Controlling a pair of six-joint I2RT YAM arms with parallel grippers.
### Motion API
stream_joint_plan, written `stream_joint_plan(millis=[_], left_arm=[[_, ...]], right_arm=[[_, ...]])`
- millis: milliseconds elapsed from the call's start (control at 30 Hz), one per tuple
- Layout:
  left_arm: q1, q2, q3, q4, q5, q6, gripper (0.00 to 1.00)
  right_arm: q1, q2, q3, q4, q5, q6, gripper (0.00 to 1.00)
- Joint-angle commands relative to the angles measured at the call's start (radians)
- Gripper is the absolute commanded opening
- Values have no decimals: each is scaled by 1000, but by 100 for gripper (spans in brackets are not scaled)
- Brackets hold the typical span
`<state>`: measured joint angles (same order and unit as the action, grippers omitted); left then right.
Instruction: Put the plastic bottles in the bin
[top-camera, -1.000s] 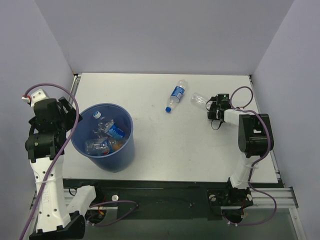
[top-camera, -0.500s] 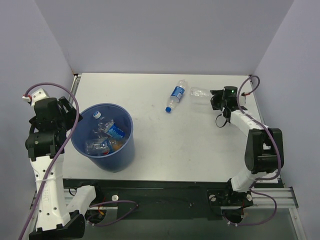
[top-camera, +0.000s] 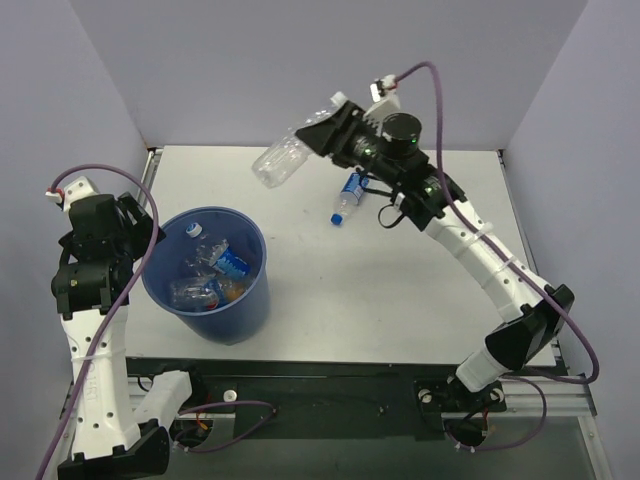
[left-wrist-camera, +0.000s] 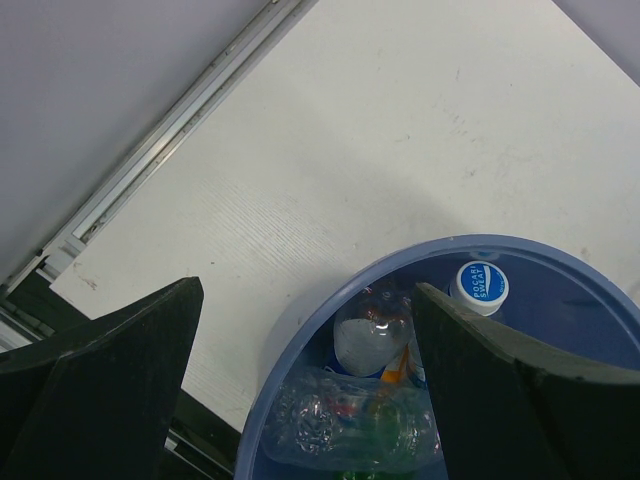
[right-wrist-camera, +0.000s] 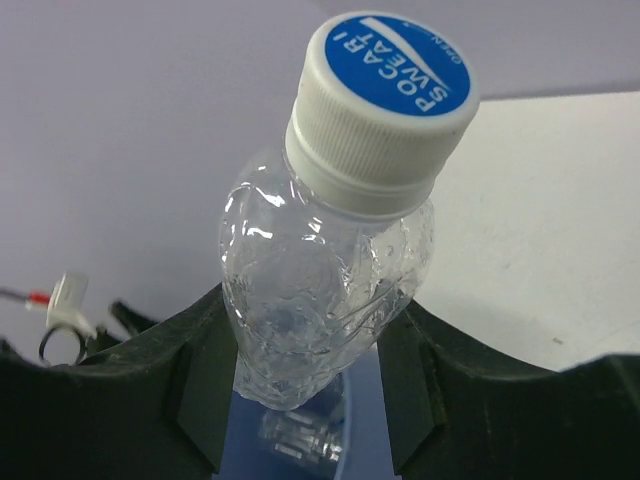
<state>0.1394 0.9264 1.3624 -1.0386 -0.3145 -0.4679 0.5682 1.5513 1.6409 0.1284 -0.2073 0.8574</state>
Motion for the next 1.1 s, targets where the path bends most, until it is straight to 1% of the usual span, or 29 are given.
stream_joint_plan(millis=[0, 100, 133, 167, 200, 233, 267, 333, 433, 467, 500, 533, 567, 667, 767, 867, 1067], left_arm=[[8, -11, 43, 22, -18, -5, 97], [8, -15, 43, 20, -20, -3, 97], [8, -17, 43, 20, -20, -2, 97], [8, -18, 43, 20, -21, -2, 97], [8, -20, 41, 20, -23, -2, 97], [8, -21, 41, 20, -24, 0, 97], [8, -21, 41, 18, -24, -2, 97], [8, -24, 40, 18, -24, 0, 97], [8, -27, 37, 20, -24, 0, 97], [8, -28, 37, 22, -23, -2, 97], [8, -29, 37, 22, -24, -2, 97], [8, -29, 35, 22, -21, 0, 97], [8, -29, 35, 22, -21, -2, 97], [6, -34, 32, 25, -18, -3, 97], [6, -38, 30, 23, -17, -3, 97], [6, -41, 29, 22, -17, -2, 97], [8, -47, 23, 25, -21, -5, 97]], right_arm=[[172, 70, 135, -119, -35, -211, 36], [290, 134, 192, -203, -12, -302, 38], [317, 148, 229, -231, -4, -320, 45], [355, 174, 246, -277, 3, -368, 57], [370, 187, 287, -306, 8, -415, 84], [399, 208, 325, -362, 22, -435, 91], [409, 217, 341, -383, 32, -472, 99], [421, 220, 362, -427, 78, -498, 100], [400, 166, 306, -406, 196, -508, 100], [374, 153, 281, -374, 251, -494, 100], [357, 121, 228, -357, 264, -477, 100], [313, 110, 203, -316, 287, -439, 100], [283, 90, 153, -300, 299, -408, 100], [158, 85, 79, -291, 391, -276, 100], [61, 137, 30, -309, 388, -199, 100], [-33, 241, 51, -361, 344, -135, 100], [-125, 475, 242, -507, 304, -101, 100]])
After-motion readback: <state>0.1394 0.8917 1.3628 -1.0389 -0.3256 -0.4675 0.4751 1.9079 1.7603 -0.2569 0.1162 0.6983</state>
